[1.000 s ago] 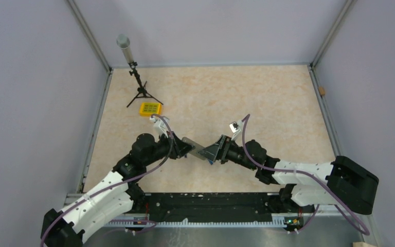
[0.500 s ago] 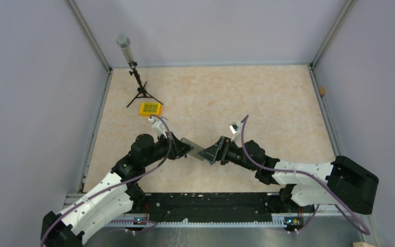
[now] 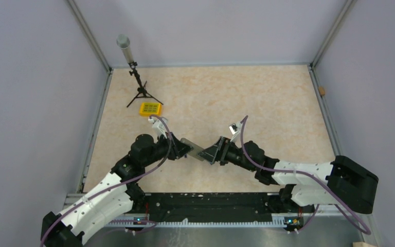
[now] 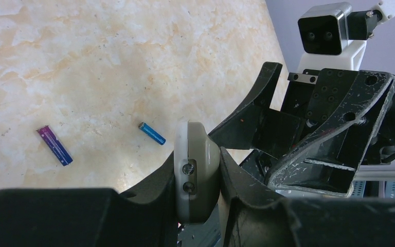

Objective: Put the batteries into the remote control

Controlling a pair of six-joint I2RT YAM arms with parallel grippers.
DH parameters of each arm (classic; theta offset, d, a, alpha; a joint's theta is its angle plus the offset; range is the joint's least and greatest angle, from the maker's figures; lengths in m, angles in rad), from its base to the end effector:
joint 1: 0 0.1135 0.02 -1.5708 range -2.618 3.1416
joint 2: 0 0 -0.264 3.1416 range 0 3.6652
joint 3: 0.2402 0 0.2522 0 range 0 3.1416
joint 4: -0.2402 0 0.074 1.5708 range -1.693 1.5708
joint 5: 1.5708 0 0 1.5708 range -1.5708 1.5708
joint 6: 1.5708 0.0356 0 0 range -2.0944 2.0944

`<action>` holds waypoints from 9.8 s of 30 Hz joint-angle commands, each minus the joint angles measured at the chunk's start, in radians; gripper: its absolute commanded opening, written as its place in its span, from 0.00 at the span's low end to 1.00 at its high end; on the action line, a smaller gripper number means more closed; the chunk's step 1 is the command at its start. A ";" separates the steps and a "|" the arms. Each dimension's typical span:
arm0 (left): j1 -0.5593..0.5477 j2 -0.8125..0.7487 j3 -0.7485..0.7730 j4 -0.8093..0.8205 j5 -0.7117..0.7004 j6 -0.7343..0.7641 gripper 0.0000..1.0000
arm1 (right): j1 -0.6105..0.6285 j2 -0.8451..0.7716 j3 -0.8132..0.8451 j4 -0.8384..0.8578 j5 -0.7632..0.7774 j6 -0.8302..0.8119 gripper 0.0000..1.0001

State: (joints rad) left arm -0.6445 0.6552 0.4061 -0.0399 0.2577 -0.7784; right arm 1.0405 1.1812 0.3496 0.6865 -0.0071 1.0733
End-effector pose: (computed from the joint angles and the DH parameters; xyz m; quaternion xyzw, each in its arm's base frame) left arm 0.1279 -0.1075 0.2412 0.0235 0.7983 -0.4652 0.3819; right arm 0.1199 0.2050 0.2013 0.0101 0.7564 0.5708 0.3191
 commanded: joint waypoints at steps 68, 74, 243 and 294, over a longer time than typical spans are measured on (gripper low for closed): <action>-0.003 -0.002 0.040 0.135 0.132 -0.107 0.00 | 0.025 0.224 0.075 0.619 -0.157 0.060 0.75; -0.004 0.031 0.057 0.098 0.104 -0.075 0.00 | 0.024 0.190 0.075 0.611 -0.162 0.042 0.75; -0.016 0.005 -0.003 0.303 0.106 -0.297 0.00 | 0.042 -0.126 -0.247 0.528 0.163 -0.035 0.73; -0.015 0.006 0.049 0.205 0.051 -0.193 0.00 | 0.044 -0.370 -0.155 -0.049 0.205 -0.111 0.73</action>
State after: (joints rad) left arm -0.6567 0.6662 0.4118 0.1471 0.3019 -1.0016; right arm 1.0725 0.8486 0.1352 0.6373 0.1932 0.9874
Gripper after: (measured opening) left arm 0.292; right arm 0.730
